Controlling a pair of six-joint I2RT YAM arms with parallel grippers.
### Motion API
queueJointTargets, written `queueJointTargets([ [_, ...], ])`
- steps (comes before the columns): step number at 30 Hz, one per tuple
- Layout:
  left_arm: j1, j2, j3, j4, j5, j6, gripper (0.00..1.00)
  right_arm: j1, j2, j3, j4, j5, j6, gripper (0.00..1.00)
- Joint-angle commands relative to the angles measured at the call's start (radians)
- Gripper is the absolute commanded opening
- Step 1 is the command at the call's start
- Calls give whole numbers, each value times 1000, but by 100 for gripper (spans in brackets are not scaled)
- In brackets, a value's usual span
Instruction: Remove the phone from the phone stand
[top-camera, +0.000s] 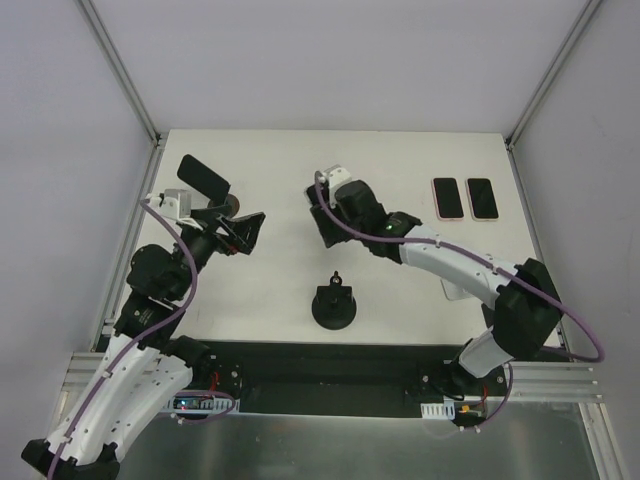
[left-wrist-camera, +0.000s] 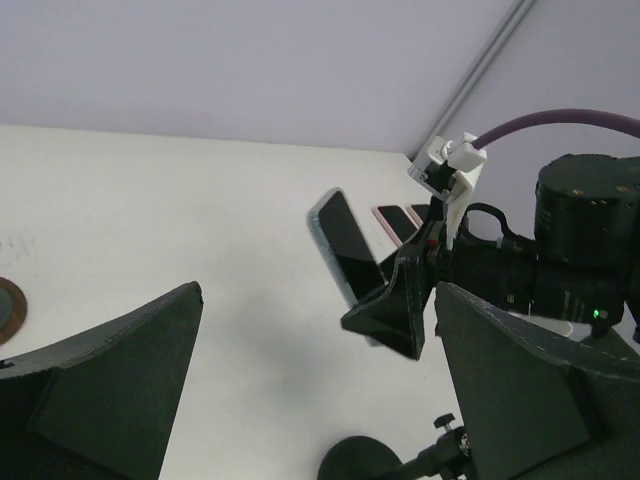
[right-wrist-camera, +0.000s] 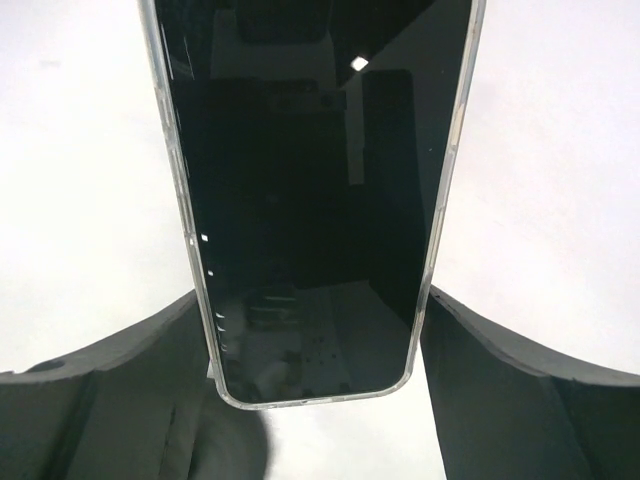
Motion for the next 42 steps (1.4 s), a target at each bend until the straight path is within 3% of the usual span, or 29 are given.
queueJointTargets([
  [1,4,-32,52,-34,-117,112,99,-184,-58,14,-96,-27,-4,1],
  [6,9,-40,58,-50,-162,138,99,-395,31,29,-154,-84,-30,1],
  [14,15,-3,63,-62,-154,138,99,-589,261,173,-187,-148,-54,1],
  [24,31,31,71,-68,-129,146,99,-687,489,400,-272,-154,-77,4],
  [37,38,31,75,-71,-106,149,99,-718,640,601,-507,-171,-51,16],
  [42,40,24,75,-71,-103,150,99,-726,651,604,-535,-145,-48,17],
])
